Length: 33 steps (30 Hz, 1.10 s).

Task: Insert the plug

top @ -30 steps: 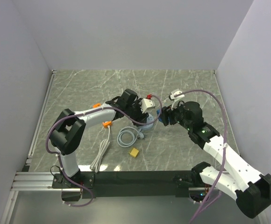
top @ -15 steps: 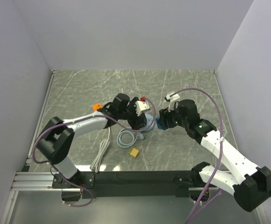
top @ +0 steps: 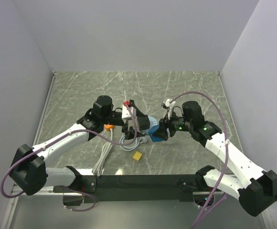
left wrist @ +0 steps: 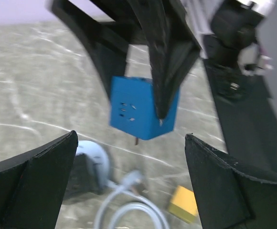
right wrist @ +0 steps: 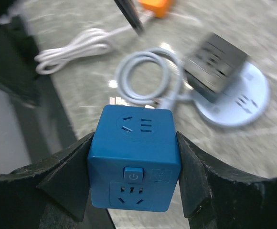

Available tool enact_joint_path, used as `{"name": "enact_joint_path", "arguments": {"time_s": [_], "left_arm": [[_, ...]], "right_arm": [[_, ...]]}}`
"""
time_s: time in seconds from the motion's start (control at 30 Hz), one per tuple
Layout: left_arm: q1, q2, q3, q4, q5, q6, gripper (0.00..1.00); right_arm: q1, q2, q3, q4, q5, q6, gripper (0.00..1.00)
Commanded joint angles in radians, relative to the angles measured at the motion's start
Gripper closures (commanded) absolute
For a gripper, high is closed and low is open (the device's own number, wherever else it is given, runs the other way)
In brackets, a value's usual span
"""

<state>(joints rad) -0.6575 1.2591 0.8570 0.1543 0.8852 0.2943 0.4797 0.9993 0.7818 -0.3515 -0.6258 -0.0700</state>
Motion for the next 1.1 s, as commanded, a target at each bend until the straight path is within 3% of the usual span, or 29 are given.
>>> {"name": "enact_joint_path", "arguments": {"time_s": [0.0, 0.2, 0.73, 1.0, 1.03, 1.07], "left_arm": [[-0.016, -0.003, 0.04, -0.096, 0.144, 0.02, 0.01], [-0.071, 0.026, 0.074, -0.151, 0.104, 0.017, 0.01], [-0.102, 0.189, 0.18, -0.24, 0.124, 0.019, 0.04], [-0.122, 0.26, 0.231, -0.39, 0.196, 0.118, 0.34], [-0.125, 0.266, 0.238, -0.4, 0.201, 0.123, 0.4], [-0.129, 0.279, 0.243, -0.407, 0.218, 0.126, 0.53]], "right_arm": [[-0.004, 0.01, 0.079, 0.04, -0.202, -0.051, 0.79], [0.011, 0.051, 0.125, 0.002, -0.287, -0.1, 0.81], [0.082, 0.059, 0.142, -0.006, -0.25, -0.134, 0.85], [0.085, 0.045, 0.171, -0.007, -0.215, -0.155, 0.86], [0.083, 0.044, 0.175, -0.012, -0.215, -0.157, 0.86], [0.085, 0.042, 0.184, -0.018, -0.216, -0.163, 0.86]]}}
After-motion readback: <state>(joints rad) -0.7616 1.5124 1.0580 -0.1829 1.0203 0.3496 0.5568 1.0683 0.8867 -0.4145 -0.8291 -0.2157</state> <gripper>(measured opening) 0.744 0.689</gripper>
